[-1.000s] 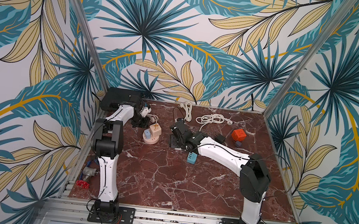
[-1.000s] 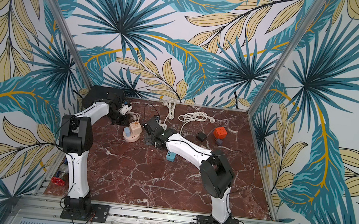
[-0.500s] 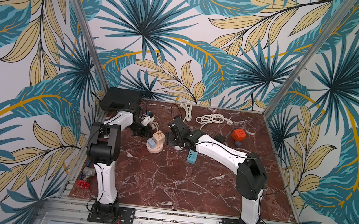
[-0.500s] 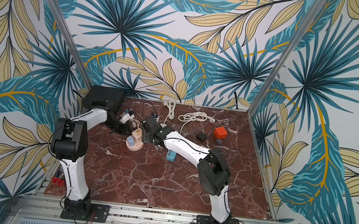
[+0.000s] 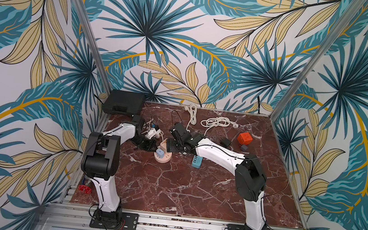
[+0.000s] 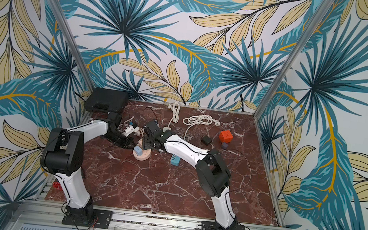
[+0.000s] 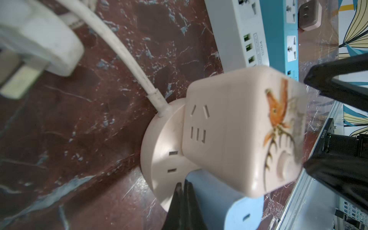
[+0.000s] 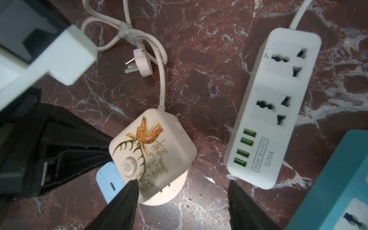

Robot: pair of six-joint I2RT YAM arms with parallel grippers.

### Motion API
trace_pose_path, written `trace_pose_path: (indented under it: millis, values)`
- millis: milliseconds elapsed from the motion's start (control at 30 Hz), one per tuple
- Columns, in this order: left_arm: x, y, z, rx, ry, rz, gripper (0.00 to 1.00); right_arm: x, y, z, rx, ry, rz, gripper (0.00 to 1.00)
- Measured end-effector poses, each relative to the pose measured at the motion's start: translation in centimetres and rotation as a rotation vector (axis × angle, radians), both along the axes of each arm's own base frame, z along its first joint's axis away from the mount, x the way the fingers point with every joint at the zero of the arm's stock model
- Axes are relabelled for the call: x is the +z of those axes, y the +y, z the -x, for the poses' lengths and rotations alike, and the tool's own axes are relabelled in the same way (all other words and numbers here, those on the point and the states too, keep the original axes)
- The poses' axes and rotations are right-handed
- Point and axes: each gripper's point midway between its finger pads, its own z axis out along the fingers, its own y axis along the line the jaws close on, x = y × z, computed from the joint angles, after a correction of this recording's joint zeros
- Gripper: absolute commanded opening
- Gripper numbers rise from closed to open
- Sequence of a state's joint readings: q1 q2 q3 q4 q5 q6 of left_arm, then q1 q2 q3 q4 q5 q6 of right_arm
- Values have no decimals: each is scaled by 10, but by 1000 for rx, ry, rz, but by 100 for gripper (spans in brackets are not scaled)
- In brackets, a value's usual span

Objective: Pull the plug off the socket
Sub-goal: Move the socket to the center of the board.

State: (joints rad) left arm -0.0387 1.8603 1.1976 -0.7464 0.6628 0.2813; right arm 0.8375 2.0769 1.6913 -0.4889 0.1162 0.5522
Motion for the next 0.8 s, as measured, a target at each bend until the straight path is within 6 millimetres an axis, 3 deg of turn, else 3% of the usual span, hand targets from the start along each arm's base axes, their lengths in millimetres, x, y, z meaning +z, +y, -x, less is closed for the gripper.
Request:
trace_pose_path:
  millis: [433,600,800]
  values:
    - [3,-2,24,-33,-26,21,0,-24,36,8,85,75,-76,75]
    - [8,1,36,-34,-39,29,0,-23,44,11,105,69,-84,77]
    - [38,29,32,46,-124,37,0,-24,45,16,80,69,-71,80]
